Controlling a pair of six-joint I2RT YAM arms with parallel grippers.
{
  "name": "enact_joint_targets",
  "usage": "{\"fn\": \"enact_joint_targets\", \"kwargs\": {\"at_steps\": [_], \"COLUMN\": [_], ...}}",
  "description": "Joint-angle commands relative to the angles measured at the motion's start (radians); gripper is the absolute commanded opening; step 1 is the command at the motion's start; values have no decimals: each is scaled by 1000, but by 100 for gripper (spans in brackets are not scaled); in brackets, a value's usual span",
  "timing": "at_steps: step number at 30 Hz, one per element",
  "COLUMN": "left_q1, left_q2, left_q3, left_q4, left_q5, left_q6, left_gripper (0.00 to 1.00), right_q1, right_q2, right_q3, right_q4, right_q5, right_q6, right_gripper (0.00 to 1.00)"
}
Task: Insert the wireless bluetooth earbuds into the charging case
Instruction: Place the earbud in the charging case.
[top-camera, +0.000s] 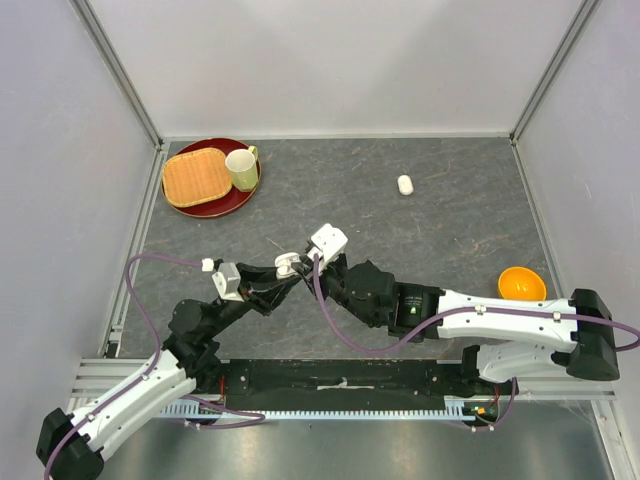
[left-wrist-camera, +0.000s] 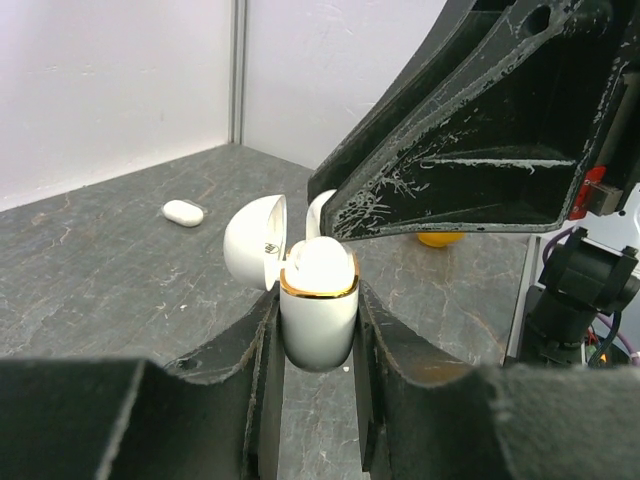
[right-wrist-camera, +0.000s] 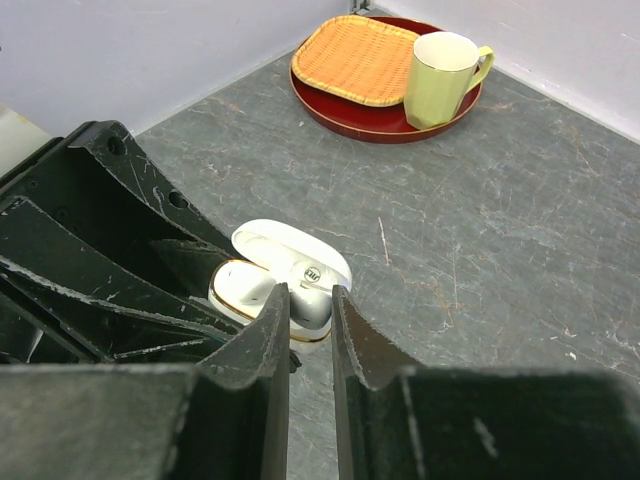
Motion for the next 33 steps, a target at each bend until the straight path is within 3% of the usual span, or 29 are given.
{"fn": "enact_joint_targets", "kwargs": {"at_steps": [1, 4, 7, 8, 10, 14, 17, 29, 33], "left_q1": [3, 3, 3, 4, 3, 3, 3, 4, 3], "left_q2": [-10, -9, -7, -7, -7, -7, -12, 0, 10], "left_q3": [9, 11, 11, 11, 11, 8, 6, 13, 9], "left_q4": [109, 110, 110, 109, 109, 106, 104, 101, 147], "left_q5": [-62, -56, -48, -45, -45, -39, -37, -3, 59], "left_q6": [20, 20, 19, 19, 19, 15, 12, 14, 25], "left_gripper": [2, 2, 2, 2, 2, 2, 2, 2, 2], "right_q1": [11, 11, 9, 9, 11, 11, 9, -49, -132], "right_q2": [18, 24, 24, 23, 18, -15, -51, -172, -152], "right_q3": [38, 42, 45, 47, 47, 42, 30, 13, 65], "right_q4": [-67, -68, -71, -71, -71, -59, -38, -37, -190], "right_q5": [-24, -21, -1, 6, 47, 121, 166, 205, 97], "right_q6": [27, 31, 41, 44, 65, 119, 145, 289, 422], "right_gripper": [2, 4, 16, 26, 34, 65, 76, 92, 94]}}
